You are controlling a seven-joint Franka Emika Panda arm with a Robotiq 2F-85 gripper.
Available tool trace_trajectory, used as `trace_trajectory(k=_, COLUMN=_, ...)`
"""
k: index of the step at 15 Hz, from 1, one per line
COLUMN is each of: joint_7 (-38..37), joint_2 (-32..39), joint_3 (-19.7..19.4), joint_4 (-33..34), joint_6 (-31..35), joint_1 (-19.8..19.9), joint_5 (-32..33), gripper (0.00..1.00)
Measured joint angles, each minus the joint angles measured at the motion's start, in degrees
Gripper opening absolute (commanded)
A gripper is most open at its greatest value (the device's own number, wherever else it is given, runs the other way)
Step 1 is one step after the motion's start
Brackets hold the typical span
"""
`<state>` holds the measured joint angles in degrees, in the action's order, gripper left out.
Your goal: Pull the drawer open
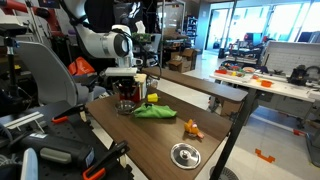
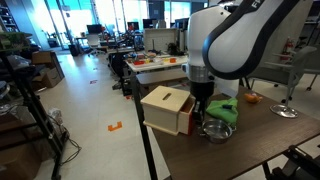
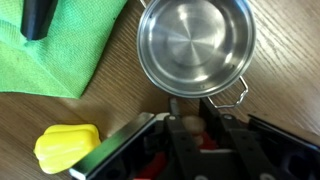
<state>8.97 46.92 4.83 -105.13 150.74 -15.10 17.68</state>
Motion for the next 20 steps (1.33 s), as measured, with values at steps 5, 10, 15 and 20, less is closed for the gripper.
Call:
trace_trajectory(k=5, joint_7=0.25, joint_2=-0.38, joint_3=-0.09, joint_4=-0.68, joint_6=0.00, joint_1=0.06, joint_5=0.00, gripper=0.07)
trace_trajectory(k=10, joint_7=0.66, joint_2=-0.79, joint_3=-0.11, joint_4=-1.49, joint_6=0.07, joint_1=0.23, joint_5=0.00, gripper=0.07)
trace_trajectory(k=15, joint_7=0.93, joint_2=-0.96, joint_3=-0.11, joint_4=-1.84, joint_6=0.12, joint_1=0.34, joint_5=0.01, gripper=0.07)
trace_trajectory(k=20, joint_7=1.16, joint_2=-1.29, joint_3=-0.21, joint_4=-2.46, joint_6=0.35, joint_1=0.43, joint_5=0.20, gripper=0.07)
